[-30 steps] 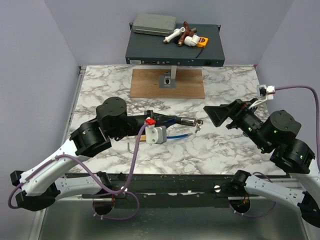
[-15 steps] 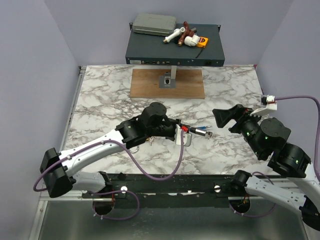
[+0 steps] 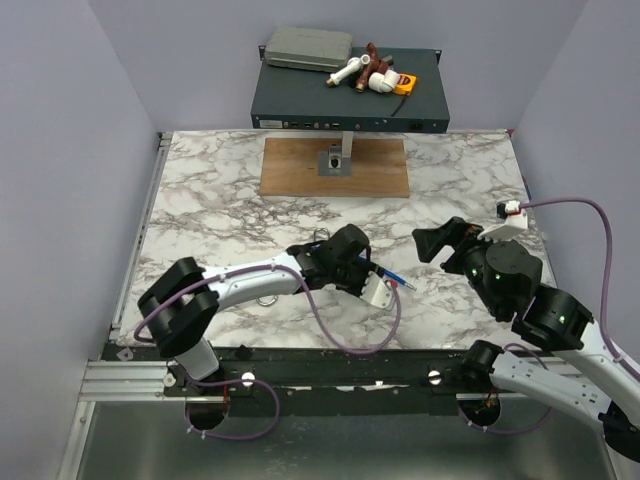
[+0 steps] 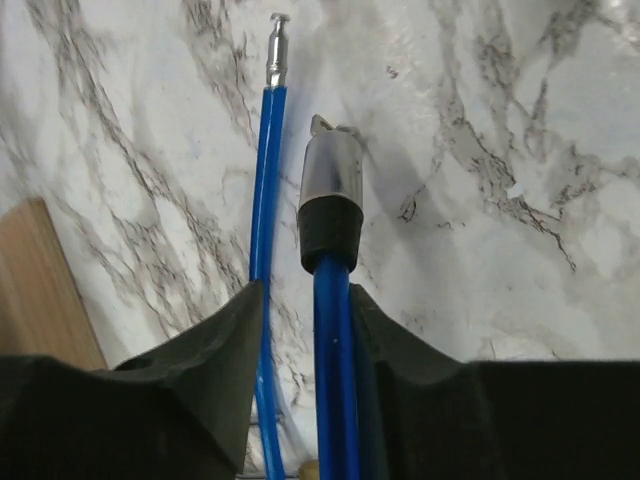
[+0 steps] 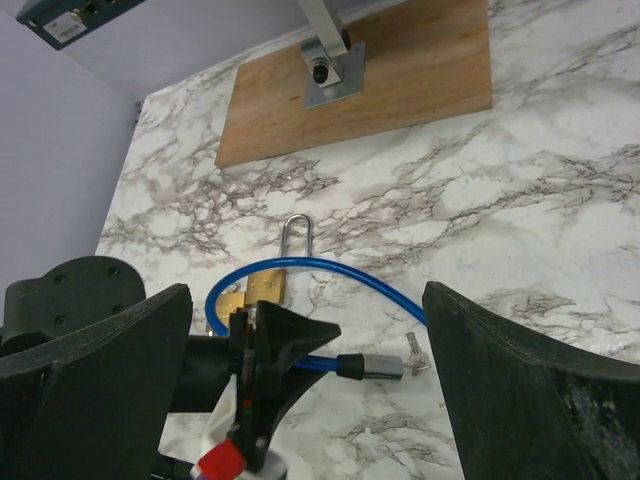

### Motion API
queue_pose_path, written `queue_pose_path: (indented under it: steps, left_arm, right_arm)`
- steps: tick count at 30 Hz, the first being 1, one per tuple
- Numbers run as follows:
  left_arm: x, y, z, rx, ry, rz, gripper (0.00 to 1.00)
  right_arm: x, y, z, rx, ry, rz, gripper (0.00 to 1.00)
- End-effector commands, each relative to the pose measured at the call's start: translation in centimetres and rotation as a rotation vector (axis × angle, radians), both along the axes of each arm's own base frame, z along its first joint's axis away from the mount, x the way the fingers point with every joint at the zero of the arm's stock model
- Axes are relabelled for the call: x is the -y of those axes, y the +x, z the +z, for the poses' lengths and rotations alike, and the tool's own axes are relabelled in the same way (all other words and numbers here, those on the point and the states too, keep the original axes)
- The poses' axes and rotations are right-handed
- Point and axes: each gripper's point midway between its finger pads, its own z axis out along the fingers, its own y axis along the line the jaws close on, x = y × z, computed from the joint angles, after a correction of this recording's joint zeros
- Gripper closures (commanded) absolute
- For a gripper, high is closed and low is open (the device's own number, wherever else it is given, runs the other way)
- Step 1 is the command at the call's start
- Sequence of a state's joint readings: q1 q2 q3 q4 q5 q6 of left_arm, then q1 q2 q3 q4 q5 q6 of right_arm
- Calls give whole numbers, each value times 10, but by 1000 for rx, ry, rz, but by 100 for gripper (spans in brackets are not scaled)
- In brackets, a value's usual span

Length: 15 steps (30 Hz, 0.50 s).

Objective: Unlock with the key

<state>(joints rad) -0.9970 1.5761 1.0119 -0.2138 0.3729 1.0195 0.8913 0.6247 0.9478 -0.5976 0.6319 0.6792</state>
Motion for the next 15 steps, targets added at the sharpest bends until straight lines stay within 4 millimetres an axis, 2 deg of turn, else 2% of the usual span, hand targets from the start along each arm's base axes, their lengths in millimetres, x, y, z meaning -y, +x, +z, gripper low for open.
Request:
queue_pose_path:
  steps: [1,2,3,6,11,15]
  left_arm:
    - [7,40,0,44,58,192,58]
    - [5,44,-5,39,81,220,55]
    - [2,43,-9,17,98,245,46]
    - [-9,32,-23,-56,146,279,27]
    - [-25,3,-33,-230,201,346,10]
    - [-41,-12,-42,-275,226,361,2]
  right_arm:
    - [-6,1,-2,-1,53,-1,0]
    - [-5,1,-2,0,52,-4,0]
    - [-4,1,-3,0,51,-7,0]
    - [-4,1,-5,-3,46,-11,0]
    - [-9,3,-12,-22,41,-3,0]
    - [-14,4,-16,-31,54,5,0]
